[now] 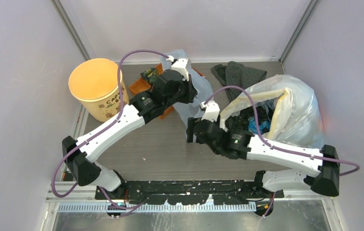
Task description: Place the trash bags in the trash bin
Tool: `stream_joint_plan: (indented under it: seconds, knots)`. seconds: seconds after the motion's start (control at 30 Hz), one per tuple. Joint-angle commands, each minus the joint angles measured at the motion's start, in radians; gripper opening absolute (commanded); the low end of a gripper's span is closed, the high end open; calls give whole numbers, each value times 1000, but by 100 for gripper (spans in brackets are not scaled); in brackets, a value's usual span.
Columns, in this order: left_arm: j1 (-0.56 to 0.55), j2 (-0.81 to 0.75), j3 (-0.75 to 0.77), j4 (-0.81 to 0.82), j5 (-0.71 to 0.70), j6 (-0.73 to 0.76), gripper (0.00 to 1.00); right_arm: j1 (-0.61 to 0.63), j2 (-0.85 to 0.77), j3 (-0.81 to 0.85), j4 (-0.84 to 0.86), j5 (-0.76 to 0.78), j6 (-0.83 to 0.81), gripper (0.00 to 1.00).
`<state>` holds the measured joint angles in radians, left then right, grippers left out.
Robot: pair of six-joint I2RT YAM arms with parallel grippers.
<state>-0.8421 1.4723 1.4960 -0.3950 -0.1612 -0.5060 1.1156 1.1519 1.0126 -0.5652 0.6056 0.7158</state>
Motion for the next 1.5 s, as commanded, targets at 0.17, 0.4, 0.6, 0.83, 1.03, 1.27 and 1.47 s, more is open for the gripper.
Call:
stream_joint_plan:
  seconds: [0.17, 0.4, 0.6, 0.83, 1.03, 1.27, 1.47]
  knots:
    - [11, -12, 47, -10, 27, -10, 0, 103, 193, -14, 227, 235, 72, 79]
    - [16, -25, 40, -6, 29, -8, 1, 111, 302, 14, 207, 274, 98, 78]
    - [17, -32, 36, -4, 38, -11, 1, 111, 351, 36, 150, 345, 162, 77]
    - [25, -41, 33, -19, 37, -5, 1, 96, 338, 23, 132, 387, 157, 47]
    - [50, -77, 41, -55, 41, 27, 0, 65, 165, -22, 94, 363, 123, 7]
    - [129, -102, 221, -137, 149, 144, 1, -7, -198, 152, 18, 356, -165, 1]
    - [154, 24, 593, -242, 300, 177, 1, -59, -147, 589, 47, 236, -469, 1]
